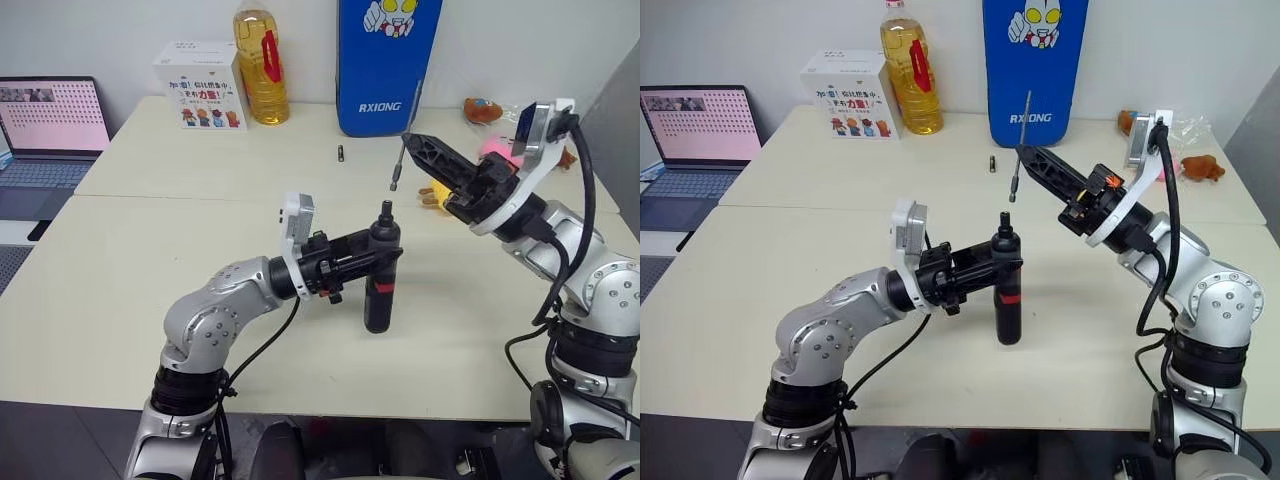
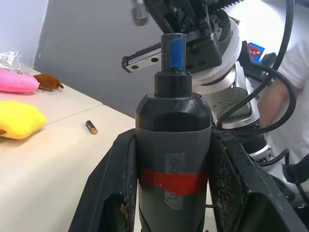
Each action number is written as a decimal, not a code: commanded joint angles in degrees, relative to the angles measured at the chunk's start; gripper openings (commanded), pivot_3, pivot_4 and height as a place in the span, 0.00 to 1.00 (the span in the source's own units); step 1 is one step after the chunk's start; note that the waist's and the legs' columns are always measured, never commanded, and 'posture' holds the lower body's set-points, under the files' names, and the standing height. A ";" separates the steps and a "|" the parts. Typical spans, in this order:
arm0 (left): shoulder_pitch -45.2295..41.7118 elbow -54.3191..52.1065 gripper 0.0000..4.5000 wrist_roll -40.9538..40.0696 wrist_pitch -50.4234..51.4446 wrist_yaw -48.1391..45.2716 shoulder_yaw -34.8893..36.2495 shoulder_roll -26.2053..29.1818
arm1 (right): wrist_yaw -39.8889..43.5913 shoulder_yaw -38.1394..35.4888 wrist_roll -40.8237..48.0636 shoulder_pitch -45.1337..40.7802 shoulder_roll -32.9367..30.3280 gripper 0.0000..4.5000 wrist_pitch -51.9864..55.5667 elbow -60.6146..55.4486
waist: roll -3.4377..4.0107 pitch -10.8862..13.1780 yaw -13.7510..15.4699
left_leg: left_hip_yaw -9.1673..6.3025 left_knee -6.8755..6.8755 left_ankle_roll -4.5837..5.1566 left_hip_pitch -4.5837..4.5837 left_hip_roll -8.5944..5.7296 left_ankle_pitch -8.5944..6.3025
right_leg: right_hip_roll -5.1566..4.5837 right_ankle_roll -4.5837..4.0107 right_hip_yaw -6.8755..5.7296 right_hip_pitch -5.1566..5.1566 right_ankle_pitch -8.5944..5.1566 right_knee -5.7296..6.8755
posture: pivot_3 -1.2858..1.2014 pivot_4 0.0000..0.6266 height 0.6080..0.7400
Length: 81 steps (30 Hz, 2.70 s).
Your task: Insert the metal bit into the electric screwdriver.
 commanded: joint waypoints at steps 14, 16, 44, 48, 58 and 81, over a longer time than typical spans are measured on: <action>-0.89 -1.17 0.37 -5.27 2.55 -1.74 1.59 1.72 | 0.89 1.53 4.68 -0.34 -2.09 0.01 -2.47 -2.45 | 0.00 0.00 0.03 | 0.00 0.00 0.00 0.00 -0.01 0.00 | 0.00 0.00 0.00 0.00 0.00 0.00 | 0.52 0.24 1.00; -0.80 -1.47 0.37 -5.31 2.74 -2.08 1.32 2.01 | 1.08 1.80 4.60 -0.31 -2.16 0.01 -2.55 -2.44 | 0.00 0.00 0.03 | 0.00 0.00 0.00 0.01 -0.01 0.00 | 0.00 0.00 0.01 0.00 0.00 0.00 | 0.52 0.24 1.00; -0.69 -2.08 0.37 -5.87 2.87 -2.78 1.07 2.94 | 2.59 5.09 4.01 1.10 -3.32 0.01 -2.42 -4.41 | 0.00 0.00 0.06 | 0.00 0.01 0.00 0.00 -0.01 0.00 | 0.00 0.00 0.01 0.00 0.00 0.00 | 0.52 0.24 1.00; -0.51 -2.53 0.37 -5.98 2.90 -2.47 0.93 2.77 | 2.53 5.57 3.81 0.94 -3.33 0.01 -2.86 -4.27 | 0.00 0.00 0.06 | 0.00 0.01 0.00 0.00 -0.01 0.00 | 0.00 0.00 0.01 0.00 0.00 0.00 | 0.52 0.24 1.00; -0.26 -2.58 0.37 -5.90 2.82 -2.57 1.03 2.79 | 2.89 5.48 3.41 0.60 -3.51 0.01 -3.05 -3.32 | 0.00 0.00 0.07 | 0.00 0.01 0.00 0.00 -0.01 0.00 | 0.00 0.00 0.01 0.00 0.00 0.00 | 0.52 0.24 1.00; -0.73 -2.66 0.37 -6.04 3.59 -2.41 1.10 3.19 | 8.41 6.80 2.61 1.76 -9.13 0.01 -0.45 -4.74 | -0.01 0.00 0.10 | 0.00 0.02 0.00 0.01 -0.01 0.00 | 0.00 0.00 0.01 0.00 0.00 0.00 | 0.52 0.24 1.00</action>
